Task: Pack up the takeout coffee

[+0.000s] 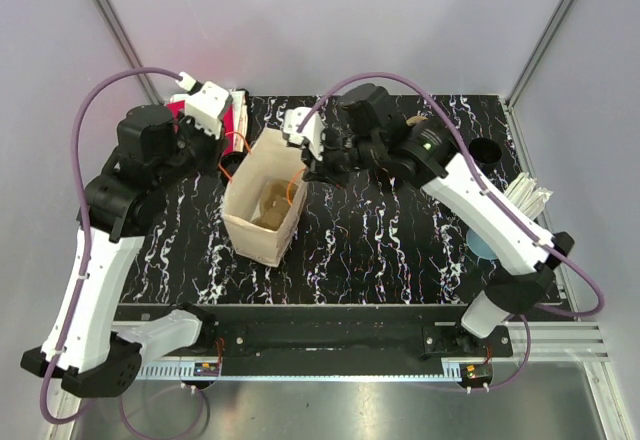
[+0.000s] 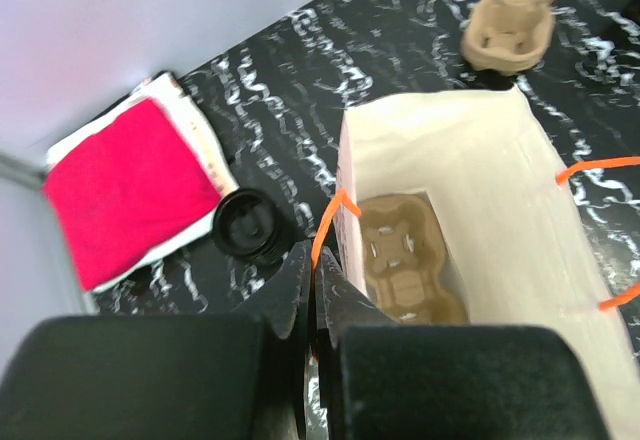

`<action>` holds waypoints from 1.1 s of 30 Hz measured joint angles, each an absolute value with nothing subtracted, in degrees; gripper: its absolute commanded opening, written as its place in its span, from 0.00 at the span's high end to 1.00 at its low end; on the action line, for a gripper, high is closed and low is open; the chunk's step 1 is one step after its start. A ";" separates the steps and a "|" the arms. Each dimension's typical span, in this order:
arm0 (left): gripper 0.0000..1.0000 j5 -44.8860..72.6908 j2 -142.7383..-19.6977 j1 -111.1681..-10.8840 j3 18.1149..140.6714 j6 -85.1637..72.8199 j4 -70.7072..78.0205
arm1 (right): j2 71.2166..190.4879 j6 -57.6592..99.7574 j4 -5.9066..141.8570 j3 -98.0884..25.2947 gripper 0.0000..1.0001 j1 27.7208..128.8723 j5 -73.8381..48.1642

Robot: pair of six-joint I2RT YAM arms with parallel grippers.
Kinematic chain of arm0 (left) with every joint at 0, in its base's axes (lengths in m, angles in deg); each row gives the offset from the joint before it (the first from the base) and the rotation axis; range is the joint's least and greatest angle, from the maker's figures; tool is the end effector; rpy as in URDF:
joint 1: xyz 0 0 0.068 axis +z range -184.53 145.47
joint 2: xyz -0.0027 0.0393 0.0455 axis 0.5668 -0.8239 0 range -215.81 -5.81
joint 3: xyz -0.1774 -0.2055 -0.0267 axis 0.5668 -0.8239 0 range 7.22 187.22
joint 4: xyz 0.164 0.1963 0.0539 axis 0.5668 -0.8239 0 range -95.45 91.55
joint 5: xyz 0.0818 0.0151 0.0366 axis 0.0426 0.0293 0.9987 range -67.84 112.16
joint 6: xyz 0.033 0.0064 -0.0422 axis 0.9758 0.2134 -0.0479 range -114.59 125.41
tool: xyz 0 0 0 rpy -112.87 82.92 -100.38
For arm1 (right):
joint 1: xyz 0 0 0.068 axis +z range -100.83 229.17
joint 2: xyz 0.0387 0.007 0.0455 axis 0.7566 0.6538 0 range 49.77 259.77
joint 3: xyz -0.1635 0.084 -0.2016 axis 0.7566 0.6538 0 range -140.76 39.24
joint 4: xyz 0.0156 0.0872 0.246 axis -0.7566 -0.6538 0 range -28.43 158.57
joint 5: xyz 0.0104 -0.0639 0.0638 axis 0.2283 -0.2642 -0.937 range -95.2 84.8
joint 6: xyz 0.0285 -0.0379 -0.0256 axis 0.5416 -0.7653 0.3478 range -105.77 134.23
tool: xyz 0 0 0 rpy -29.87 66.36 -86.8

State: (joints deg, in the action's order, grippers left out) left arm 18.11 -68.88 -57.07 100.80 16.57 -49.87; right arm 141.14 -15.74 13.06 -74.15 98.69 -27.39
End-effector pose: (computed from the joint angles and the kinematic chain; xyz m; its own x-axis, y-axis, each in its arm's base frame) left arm 0.1684 -0.0726 0.4857 -0.2376 0.3077 -0.9213 0.4989 0.8525 0.1560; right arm 0.1975 0.2521 0.4660 0.1437 -0.5442 -0.8265 -0.9662 0.1035 -0.2361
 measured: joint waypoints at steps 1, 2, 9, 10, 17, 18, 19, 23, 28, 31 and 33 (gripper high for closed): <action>1.00 18.66 -68.01 -56.55 100.24 16.70 -50.04 | 142.32 -15.57 13.33 -75.37 1.00 99.15 -27.61; 1.00 19.36 -67.31 -56.11 99.82 16.96 -50.32 | 144.16 -15.26 13.04 -77.51 1.00 99.84 -27.94; 1.00 24.34 -64.03 -53.62 96.67 17.72 -50.96 | 154.06 -14.19 12.76 -88.31 1.00 103.41 -28.83; 1.00 25.04 -63.83 -53.29 96.26 17.86 -51.16 | 155.24 -14.08 12.82 -89.49 1.00 103.76 -28.81; 1.00 30.94 -63.24 -50.01 94.03 18.80 -51.64 | 162.35 -13.73 11.99 -97.71 1.00 106.07 -28.81; 1.00 31.73 -63.13 -49.51 93.81 18.97 -51.70 | 163.37 -13.62 11.97 -99.08 1.00 106.49 -28.83; 1.00 32.58 -62.94 -48.88 93.57 19.14 -51.75 | 164.44 -13.47 11.97 -100.35 1.00 106.64 -28.86; 1.00 35.79 -61.73 -46.65 92.35 20.02 -51.57 | 168.64 -12.75 11.82 -105.20 1.00 107.93 -28.90; 1.00 38.74 -60.88 -43.28 91.93 21.29 -51.16 | 172.49 -12.40 12.15 -108.55 1.00 108.68 -28.79; 1.00 39.75 -60.88 -40.59 91.93 22.18 -50.32 | 173.86 -12.42 13.37 -109.16 0.97 109.31 -28.53; 1.00 39.99 -60.90 -38.65 91.93 22.62 -49.63 | 174.65 -12.46 14.27 -109.60 0.93 109.86 -28.29</action>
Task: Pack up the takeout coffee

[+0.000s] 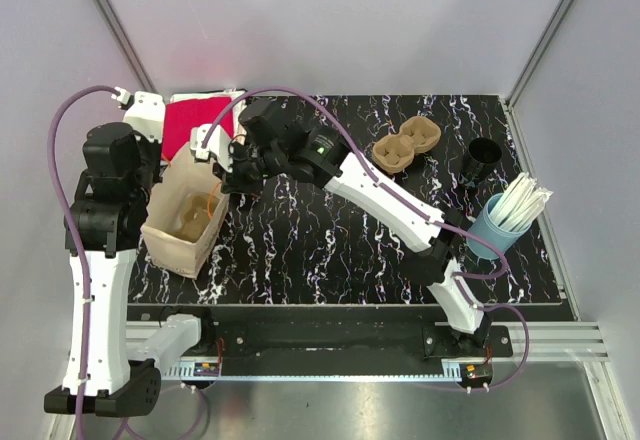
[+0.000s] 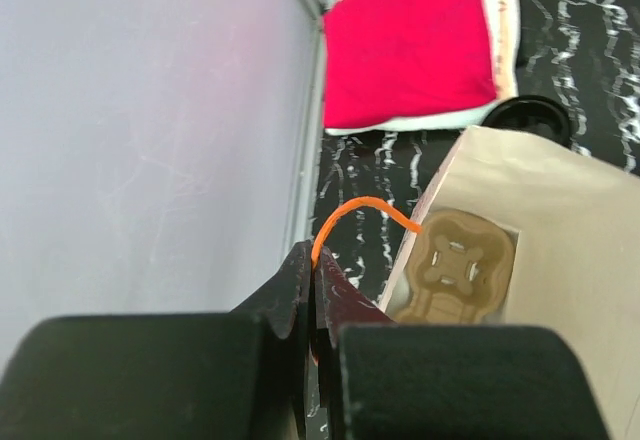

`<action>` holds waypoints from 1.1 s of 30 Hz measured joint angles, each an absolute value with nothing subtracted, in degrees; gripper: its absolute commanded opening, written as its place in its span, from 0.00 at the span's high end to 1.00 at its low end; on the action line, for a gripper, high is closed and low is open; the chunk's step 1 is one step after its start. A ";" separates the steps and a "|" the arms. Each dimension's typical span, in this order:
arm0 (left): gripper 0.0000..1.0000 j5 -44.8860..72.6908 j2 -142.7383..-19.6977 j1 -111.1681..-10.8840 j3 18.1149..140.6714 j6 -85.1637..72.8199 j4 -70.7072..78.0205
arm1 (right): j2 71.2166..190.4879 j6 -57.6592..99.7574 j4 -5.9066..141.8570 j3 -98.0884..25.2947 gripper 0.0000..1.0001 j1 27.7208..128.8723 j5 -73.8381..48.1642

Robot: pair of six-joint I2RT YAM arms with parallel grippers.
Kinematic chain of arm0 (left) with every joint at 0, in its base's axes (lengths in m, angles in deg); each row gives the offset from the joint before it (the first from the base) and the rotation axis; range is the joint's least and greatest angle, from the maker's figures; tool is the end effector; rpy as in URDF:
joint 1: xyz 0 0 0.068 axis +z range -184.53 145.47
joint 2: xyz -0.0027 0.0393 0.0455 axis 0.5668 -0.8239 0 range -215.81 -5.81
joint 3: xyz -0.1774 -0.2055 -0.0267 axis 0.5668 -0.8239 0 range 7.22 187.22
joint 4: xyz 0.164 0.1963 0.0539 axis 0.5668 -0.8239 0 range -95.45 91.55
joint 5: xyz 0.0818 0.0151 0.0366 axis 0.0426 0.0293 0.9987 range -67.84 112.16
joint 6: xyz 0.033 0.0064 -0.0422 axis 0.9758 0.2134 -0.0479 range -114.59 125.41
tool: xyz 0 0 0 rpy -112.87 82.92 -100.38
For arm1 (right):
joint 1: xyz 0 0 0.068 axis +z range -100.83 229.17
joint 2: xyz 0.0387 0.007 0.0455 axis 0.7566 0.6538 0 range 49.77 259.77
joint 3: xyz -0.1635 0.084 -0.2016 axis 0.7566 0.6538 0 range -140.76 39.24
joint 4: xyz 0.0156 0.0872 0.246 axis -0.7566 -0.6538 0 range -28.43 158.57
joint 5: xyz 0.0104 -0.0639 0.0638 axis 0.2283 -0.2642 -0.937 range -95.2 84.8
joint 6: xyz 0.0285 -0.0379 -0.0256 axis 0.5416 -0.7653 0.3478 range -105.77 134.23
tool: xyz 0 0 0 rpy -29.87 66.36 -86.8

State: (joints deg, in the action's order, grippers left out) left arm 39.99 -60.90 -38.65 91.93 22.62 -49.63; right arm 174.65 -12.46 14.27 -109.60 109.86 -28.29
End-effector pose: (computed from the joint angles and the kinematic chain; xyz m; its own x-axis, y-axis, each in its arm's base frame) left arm 0.1530 -0.0001 0.4635 -0.4140 0.3122 -0.8551 -0.0974 0.9188 0.3826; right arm 0.2143 0.4101 0.4306 0.2138 -0.4633 -0.8600 -0.9758 -0.0593 -0.2107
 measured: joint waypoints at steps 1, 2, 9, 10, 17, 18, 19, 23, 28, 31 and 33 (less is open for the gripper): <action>1.00 39.97 -60.90 -37.79 91.91 22.86 -49.28 | 174.98 -12.46 14.73 -109.64 0.93 110.10 -28.24; 1.00 39.92 -60.90 -36.77 91.67 23.04 -48.69 | 175.28 -12.49 15.25 -109.68 0.93 110.34 -28.20; 1.00 38.26 -61.75 -31.13 88.21 24.50 -45.60 | 177.84 -12.35 18.20 -111.26 0.84 110.95 -26.71; 1.00 37.80 -62.28 -30.32 87.87 24.85 -45.01 | 178.30 -12.29 18.53 -111.63 0.83 110.95 -26.47; 1.00 34.48 -65.60 -24.90 87.60 26.05 -41.17 | 179.31 -11.74 19.45 -112.61 0.32 110.95 -24.97; 1.00 34.04 -65.95 -24.16 87.62 26.18 -40.75 | 179.31 -11.57 19.40 -112.94 0.25 110.95 -24.53; 1.00 33.67 -66.32 -23.54 87.67 26.25 -40.38 | 179.31 -12.00 19.51 -113.34 0.18 110.95 -24.13; 1.00 32.43 -67.74 -21.97 88.02 26.40 -39.26 | 179.31 -12.49 19.93 -114.43 0.03 110.95 -22.61; 1.00 31.59 -68.86 -20.99 88.19 26.40 -37.91 | 179.28 -13.10 19.88 -114.87 0.00 110.95 -20.62; 1.00 31.57 -69.23 -20.35 88.19 26.40 -37.21 | 179.20 -13.60 19.73 -114.82 0.00 110.95 -19.06; 1.00 31.59 -69.69 -19.92 88.19 26.40 -36.53 | 178.61 -14.02 19.60 -114.17 0.00 110.90 -17.64</action>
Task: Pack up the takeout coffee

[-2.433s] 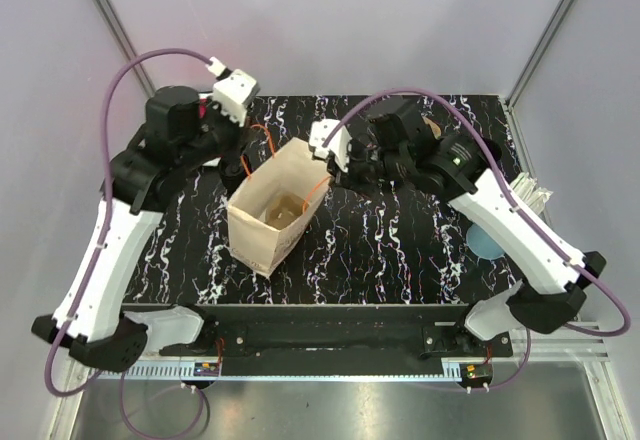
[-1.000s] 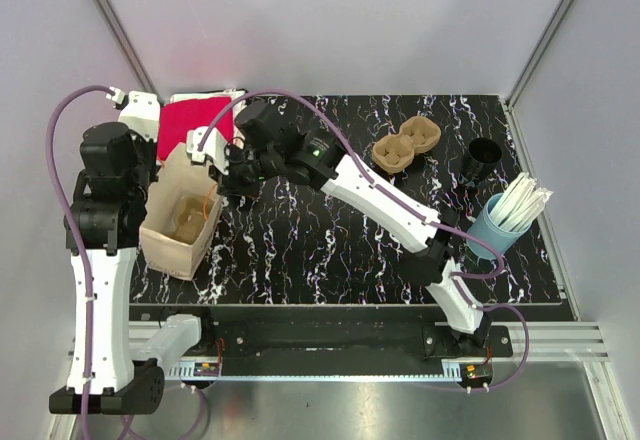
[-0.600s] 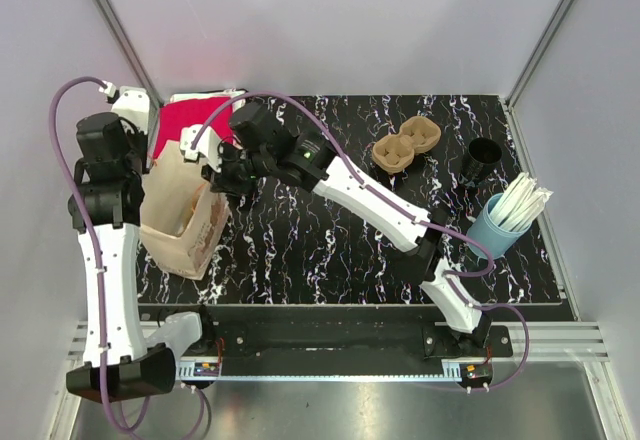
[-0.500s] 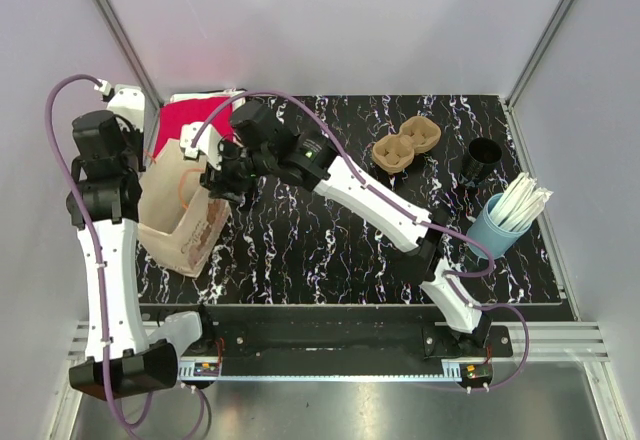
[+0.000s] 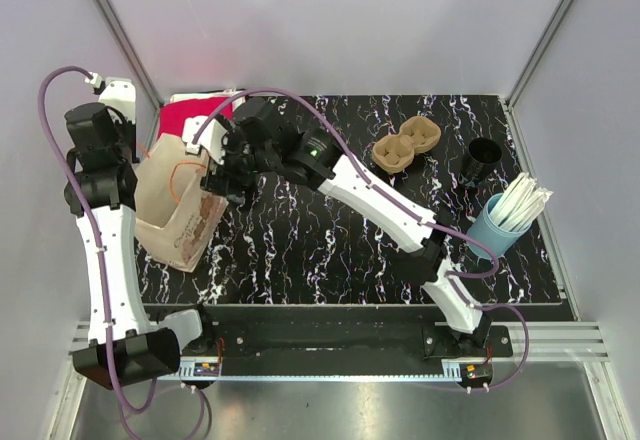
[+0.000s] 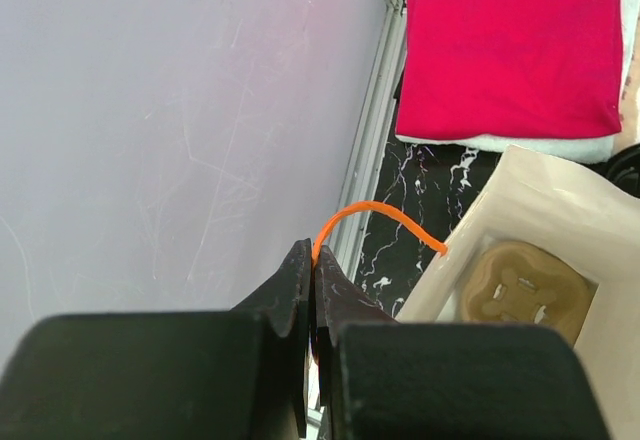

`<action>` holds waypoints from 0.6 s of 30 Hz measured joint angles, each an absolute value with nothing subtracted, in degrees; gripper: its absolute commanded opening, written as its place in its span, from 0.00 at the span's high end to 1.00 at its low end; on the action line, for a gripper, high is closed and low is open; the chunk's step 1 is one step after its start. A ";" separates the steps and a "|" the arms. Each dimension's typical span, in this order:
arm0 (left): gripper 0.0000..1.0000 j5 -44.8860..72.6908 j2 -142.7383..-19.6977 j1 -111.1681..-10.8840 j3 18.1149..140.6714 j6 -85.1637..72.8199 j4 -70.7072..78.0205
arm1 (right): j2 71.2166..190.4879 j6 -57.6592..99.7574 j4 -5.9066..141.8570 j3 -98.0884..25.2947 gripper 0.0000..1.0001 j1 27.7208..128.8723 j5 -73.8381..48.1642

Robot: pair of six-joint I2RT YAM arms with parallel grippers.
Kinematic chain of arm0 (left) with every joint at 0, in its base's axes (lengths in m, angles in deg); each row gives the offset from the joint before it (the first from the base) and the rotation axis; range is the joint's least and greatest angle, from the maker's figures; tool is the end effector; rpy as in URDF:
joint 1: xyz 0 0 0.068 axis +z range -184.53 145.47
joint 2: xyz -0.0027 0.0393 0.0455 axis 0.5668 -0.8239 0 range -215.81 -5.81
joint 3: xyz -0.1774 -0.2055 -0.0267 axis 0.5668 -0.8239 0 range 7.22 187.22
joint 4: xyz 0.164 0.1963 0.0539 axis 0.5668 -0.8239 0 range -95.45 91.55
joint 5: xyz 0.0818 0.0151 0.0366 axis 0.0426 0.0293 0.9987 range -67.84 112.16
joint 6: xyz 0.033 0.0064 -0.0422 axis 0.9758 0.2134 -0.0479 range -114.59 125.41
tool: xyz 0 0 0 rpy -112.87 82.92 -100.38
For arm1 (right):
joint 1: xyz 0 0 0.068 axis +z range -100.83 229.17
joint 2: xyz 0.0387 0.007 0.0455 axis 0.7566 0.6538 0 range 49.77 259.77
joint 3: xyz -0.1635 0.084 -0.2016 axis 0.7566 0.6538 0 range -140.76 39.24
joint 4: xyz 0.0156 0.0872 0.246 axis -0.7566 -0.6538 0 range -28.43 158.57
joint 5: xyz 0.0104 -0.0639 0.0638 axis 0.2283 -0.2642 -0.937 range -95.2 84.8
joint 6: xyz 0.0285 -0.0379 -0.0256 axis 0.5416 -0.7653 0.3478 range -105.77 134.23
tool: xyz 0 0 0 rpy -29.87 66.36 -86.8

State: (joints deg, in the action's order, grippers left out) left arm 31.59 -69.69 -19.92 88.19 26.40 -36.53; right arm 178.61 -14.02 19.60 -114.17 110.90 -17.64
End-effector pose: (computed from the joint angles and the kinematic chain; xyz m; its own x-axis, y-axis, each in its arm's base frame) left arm 0.2135 0.0617 0.4407 -0.4658 0.2438 -0.8506 -0.2462 0.8876 0.3892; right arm 0.2217 0.4284 0.4308 0.2787 -0.4577 -0.8443 -0.9321 0.0830 -0.3527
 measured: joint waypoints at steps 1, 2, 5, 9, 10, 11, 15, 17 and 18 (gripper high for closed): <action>1.00 31.59 -69.95 -19.63 88.21 26.40 -36.07 | 177.71 -14.21 19.34 -113.16 0.00 110.82 -16.64; 1.00 31.57 -70.28 -19.37 88.21 26.40 -35.70 | 177.01 -14.30 19.16 -112.48 0.01 110.73 -16.09; 1.00 31.57 -71.59 -18.71 88.30 26.38 -34.72 | 173.73 -14.50 19.14 -109.47 0.00 110.03 -14.06; 0.81 31.31 -72.46 -18.39 88.74 26.34 -34.43 | 168.07 -14.45 19.10 -104.59 0.00 107.60 -11.70; 0.76 31.09 -72.51 -18.34 88.74 26.34 -34.35 | 166.76 -14.43 19.10 -103.52 0.00 106.90 -11.33; 0.71 30.85 -72.51 -18.32 88.74 26.29 -34.28 | 165.10 -14.43 19.38 -101.90 0.00 106.14 -10.65; 0.42 29.78 -72.51 -18.14 88.74 26.25 -33.82 | 158.56 -14.41 19.21 -95.11 0.00 103.23 -8.20; 0.29 29.10 -72.49 -18.01 88.83 26.20 -33.49 | 154.87 -14.39 19.16 -90.84 0.00 101.75 -6.78; 0.25 28.82 -72.49 -17.95 88.94 26.34 -33.41 | 152.88 -14.39 19.14 -88.55 0.00 100.96 -5.82</action>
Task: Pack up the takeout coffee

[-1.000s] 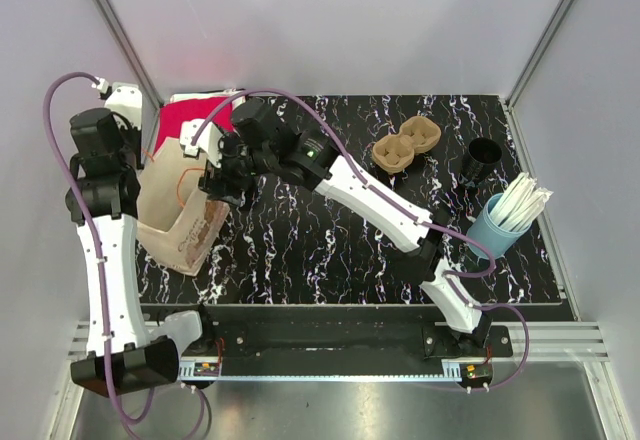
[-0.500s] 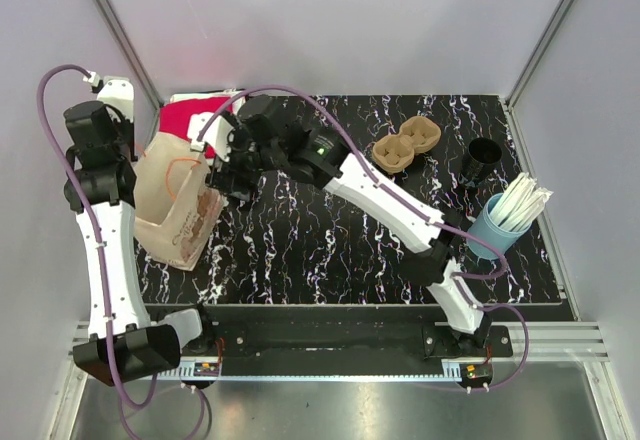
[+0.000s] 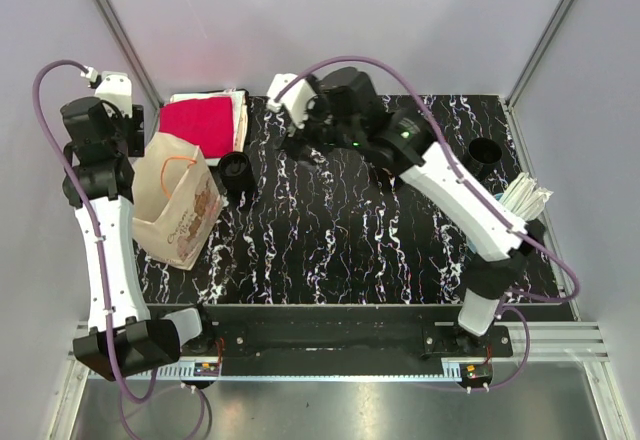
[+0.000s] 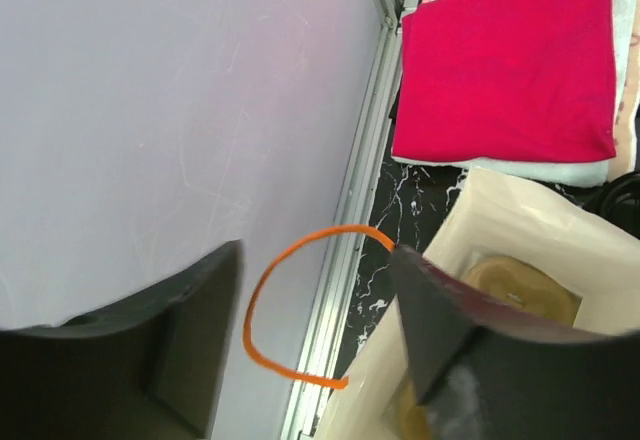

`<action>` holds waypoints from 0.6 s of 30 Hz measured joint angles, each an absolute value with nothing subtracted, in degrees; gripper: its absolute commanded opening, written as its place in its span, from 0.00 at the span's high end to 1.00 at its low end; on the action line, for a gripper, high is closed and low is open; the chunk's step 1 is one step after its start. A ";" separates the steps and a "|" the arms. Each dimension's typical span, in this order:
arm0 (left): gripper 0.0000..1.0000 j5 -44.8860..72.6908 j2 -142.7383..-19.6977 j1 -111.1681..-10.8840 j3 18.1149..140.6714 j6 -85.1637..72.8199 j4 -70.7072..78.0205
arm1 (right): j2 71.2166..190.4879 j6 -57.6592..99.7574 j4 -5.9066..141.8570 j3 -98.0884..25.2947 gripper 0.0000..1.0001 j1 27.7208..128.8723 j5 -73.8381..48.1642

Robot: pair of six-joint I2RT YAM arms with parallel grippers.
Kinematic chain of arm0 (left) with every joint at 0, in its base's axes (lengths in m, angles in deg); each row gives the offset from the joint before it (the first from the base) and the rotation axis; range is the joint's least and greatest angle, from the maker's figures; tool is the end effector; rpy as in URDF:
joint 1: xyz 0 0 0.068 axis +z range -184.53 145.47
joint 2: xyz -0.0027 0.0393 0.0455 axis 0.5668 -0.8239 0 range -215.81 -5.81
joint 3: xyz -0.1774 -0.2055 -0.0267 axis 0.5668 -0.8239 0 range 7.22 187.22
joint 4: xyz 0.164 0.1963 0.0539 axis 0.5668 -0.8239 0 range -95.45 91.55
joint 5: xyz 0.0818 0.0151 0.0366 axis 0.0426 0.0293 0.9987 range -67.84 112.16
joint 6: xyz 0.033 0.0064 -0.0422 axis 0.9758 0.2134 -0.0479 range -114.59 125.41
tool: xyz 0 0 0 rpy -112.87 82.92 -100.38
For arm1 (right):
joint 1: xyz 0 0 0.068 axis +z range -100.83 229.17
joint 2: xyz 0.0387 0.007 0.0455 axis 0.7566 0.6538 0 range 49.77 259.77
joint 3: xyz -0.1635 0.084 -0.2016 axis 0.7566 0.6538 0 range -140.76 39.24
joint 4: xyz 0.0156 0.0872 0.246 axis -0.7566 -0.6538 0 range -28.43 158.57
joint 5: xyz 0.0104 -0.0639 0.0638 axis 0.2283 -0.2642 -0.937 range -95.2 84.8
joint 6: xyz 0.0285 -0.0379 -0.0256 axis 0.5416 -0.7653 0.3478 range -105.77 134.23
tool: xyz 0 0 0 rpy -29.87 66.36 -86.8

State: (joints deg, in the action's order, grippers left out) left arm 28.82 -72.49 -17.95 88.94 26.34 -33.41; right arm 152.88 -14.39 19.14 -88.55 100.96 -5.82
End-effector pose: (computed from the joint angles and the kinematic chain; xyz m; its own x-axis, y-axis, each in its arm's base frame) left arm 0.2282 0.0722 0.4401 -0.4436 0.2382 -0.8640 -0.2455 0.8949 0.3727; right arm 0.2328 0.2963 0.4816 0.1520 -0.5814 -0.7993 -0.8191 0.3785 -0.4310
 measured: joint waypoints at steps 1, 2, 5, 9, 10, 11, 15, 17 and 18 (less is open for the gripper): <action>0.15 28.32 -72.46 -17.90 89.29 26.14 -33.56 | 150.94 -14.41 18.99 -86.49 0.00 100.06 -4.88; 0.11 27.86 -72.46 -17.90 89.90 26.05 -33.74 | 148.93 -14.43 19.40 -84.22 0.00 99.19 -3.90; 0.01 26.20 -72.42 -17.90 93.15 25.70 -34.30 | 142.13 -14.47 20.58 -76.16 0.00 96.41 -0.77; 0.01 22.44 -72.33 -17.86 98.97 25.09 -34.92 | 131.75 -14.67 23.64 -63.83 0.00 91.67 2.86; 0.01 21.15 -72.18 -17.86 100.32 25.09 -34.87 | 129.71 -14.65 23.99 -61.69 0.00 90.07 3.34; 0.01 19.70 -71.90 -17.90 101.46 25.07 -34.94 | 128.10 -14.63 24.56 -59.89 0.00 88.17 4.15; 0.01 15.44 -70.08 -20.77 103.54 25.29 -35.18 | 126.04 -13.75 25.28 -56.64 0.01 79.85 5.92; 0.01 15.05 -68.75 -26.23 103.65 26.14 -35.70 | 127.07 -13.03 24.85 -56.75 0.00 76.00 6.36; 0.01 14.98 -68.36 -29.40 103.65 26.45 -36.07 | 128.27 -12.29 24.06 -57.23 0.00 73.73 6.64</action>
